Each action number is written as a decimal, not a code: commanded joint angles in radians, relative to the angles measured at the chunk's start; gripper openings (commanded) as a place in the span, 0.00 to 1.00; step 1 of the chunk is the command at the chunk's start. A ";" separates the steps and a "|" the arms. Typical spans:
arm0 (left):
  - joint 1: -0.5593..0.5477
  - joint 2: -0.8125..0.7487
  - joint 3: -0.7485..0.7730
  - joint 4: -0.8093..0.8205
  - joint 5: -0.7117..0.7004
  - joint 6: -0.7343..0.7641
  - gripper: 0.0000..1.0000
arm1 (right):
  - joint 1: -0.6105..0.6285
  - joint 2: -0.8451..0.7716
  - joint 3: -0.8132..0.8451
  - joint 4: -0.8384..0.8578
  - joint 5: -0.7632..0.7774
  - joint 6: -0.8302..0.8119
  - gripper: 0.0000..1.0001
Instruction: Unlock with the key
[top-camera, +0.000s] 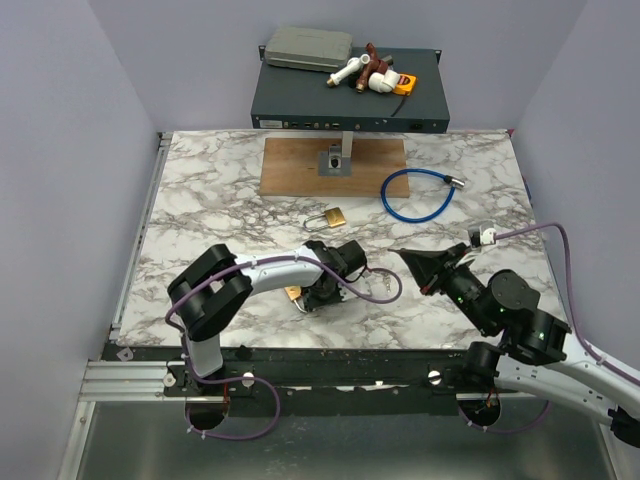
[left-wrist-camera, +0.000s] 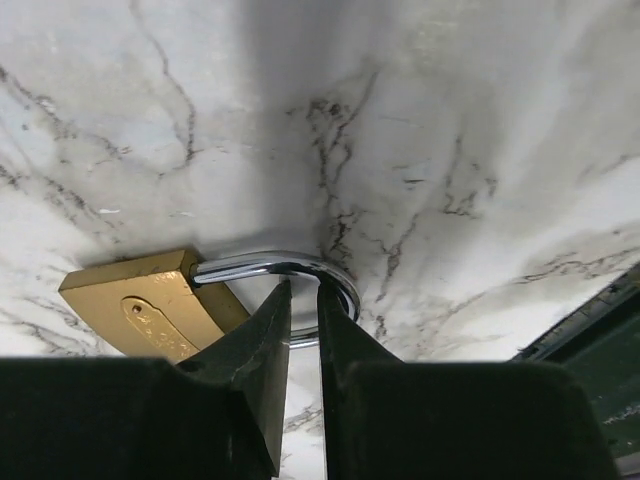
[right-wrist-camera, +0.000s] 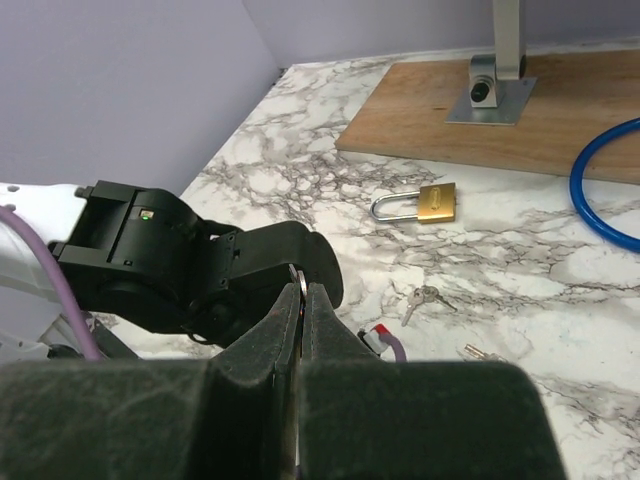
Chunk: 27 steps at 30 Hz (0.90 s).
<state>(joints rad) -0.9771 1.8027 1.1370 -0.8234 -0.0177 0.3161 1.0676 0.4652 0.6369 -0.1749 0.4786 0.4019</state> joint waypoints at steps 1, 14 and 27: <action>-0.023 -0.042 -0.056 -0.027 0.201 -0.025 0.15 | 0.002 -0.014 0.030 -0.034 0.042 0.001 0.01; 0.199 -0.072 -0.123 -0.060 -0.052 -0.018 0.17 | 0.001 -0.012 0.029 -0.026 0.043 -0.009 0.01; 0.320 -0.105 0.025 -0.132 0.076 0.010 0.29 | 0.001 -0.018 0.032 -0.035 0.039 -0.012 0.01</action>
<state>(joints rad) -0.6540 1.7393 1.1046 -0.8894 -0.0383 0.3042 1.0676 0.4618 0.6373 -0.1814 0.4931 0.3992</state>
